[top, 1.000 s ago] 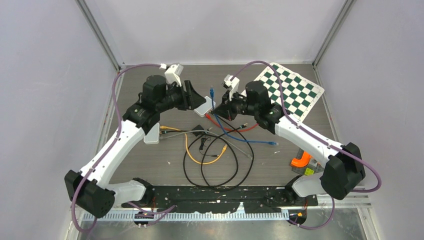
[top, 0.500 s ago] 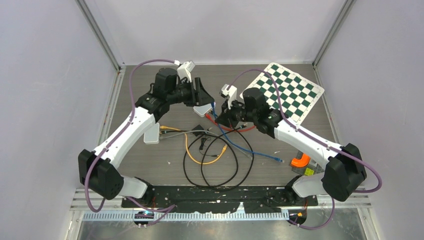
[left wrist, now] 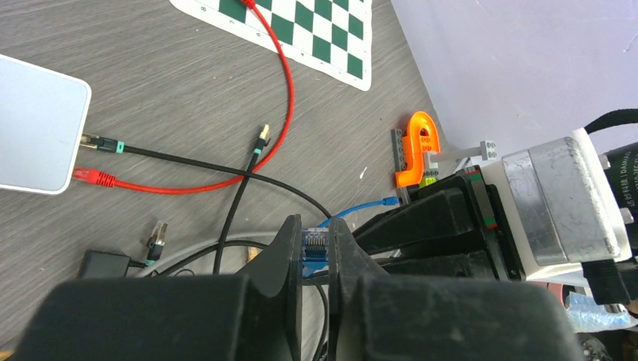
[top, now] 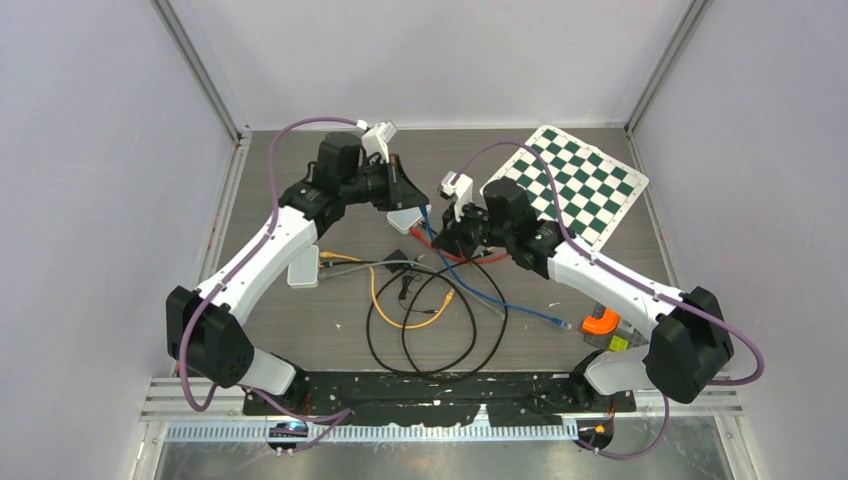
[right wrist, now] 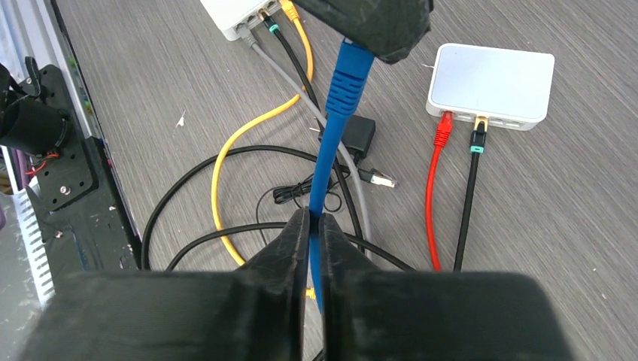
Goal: Insert the plug into the switch port
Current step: Pick up the connector from the center of the board.
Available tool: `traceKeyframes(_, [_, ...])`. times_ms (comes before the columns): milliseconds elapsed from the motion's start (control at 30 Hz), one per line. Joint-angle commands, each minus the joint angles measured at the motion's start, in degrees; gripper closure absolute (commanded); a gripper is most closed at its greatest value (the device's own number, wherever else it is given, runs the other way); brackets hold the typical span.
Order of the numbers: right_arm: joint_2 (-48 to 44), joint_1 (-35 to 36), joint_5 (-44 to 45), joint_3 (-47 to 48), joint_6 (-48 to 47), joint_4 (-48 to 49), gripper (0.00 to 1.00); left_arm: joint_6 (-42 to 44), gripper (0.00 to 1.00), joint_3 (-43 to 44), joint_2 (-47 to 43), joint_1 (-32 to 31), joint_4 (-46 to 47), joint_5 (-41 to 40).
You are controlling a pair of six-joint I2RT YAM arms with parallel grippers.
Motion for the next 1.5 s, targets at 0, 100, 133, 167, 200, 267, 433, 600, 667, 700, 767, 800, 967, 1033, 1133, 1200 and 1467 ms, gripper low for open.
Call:
traceKeyframes(0, [-2.5, 0.3, 4.3, 1.3, -1.7, -0.5, 0.8, 1.5, 1.0, 2.1, -0.6, 0.5, 1.2, 3.5])
traceKeyframes(100, [-3.6, -0.9, 4.6, 4.8, -1.5, -2.9, 0.61, 3.0, 1.0, 1.9, -1.2, 1.8, 1.4, 5.5])
traceKeyframes(133, [-4.3, -1.4, 3.5, 5.7, -1.0, -3.3, 0.59, 3.3, 1.0, 1.8, -1.5, 2.4, 2.0, 6.5])
traceKeyframes(167, [-4.6, -2.5, 1.7, 7.2, -0.6, -3.5, 0.53, 3.6, 1.0, 1.7, -1.9, 3.2, 2.8, 7.5])
traceKeyframes(200, [-5.4, -3.9, 0.6, 7.9, 0.3, -3.5, 0.51, 4.2, 1.0, 1.6, -2.4, 3.9, 3.7, 8.2])
traceKeyframes(267, [-6.6, -6.0, -3.2, 9.6, 1.9, -2.6, 0.46, 5.5, 1.0, 1.5, -3.2, 5.1, 6.0, 9.7])
traceKeyframes(433, [-8.2, -9.7, -10.9, 11.6, 5.1, 3.6, 0.39, 6.3, 1.0, 2.3, -4.3, 7.0, 11.6, 15.3])
traceKeyframes(600, [-6.1, -12.1, -18.9, 12.7, 10.4, 11.9, 0.39, 3.9, 1.0, -0.7, -7.4, 7.1, 23.4, 19.5])
traceKeyframes(667, [-5.3, -12.6, -22.5, 12.2, 14.3, 17.6, 0.39, 2.7, 1.0, -2.1, -8.5, 7.0, 27.5, 20.9])
traceKeyframes(700, [-4.4, -12.7, -24.4, 12.2, 16.8, 19.1, 0.39, 2.2, 1.0, -2.6, -8.9, 7.0, 29.2, 21.8])
traceKeyframes(767, [-2.7, -12.8, -26.4, 13.1, 19.9, 21.8, 0.4, 1.2, 1.0, -3.3, -9.1, 7.0, 32.2, 23.6])
traceKeyframes(800, [-2.1, -12.9, -27.5, 13.6, 20.8, 23.3, 0.4, 0.5, 1.0, -3.5, -9.1, 7.0, 33.7, 24.5])
traceKeyframes(967, [0.4, -12.9, -30.0, 12.5, 28.7, 32.6, 0.41, -4.5, 1.0, -4.9, -8.9, 7.0, 40.6, 27.4])
traceKeyframes(1033, [0.9, -12.9, -30.9, 11.6, 31.1, 36.4, 0.41, -4.6, 1.0, -5.2, -8.8, 7.0, 40.9, 27.4])
traceKeyframes(1133, [1.5, -12.8, -32.0, 10.5, 34.2, 41.7, 0.43, -5.4, 1.0, -6.0, -8.7, 7.0, 41.9, 27.7])
traceKeyframes(1200, [2.1, -12.7, -32.6, 10.6, 35.3, 43.0, 0.43, -6.4, 1.0, -6.6, -8.6, 7.0, 43.7, 27.8])
traceKeyframes(1467, [4.1, -10.5, -34.5, 11.0, 38.5, 47.6, 0.43, -8.4, 1.0, -7.3, -8.4, 6.7, 45.8, 28.1])
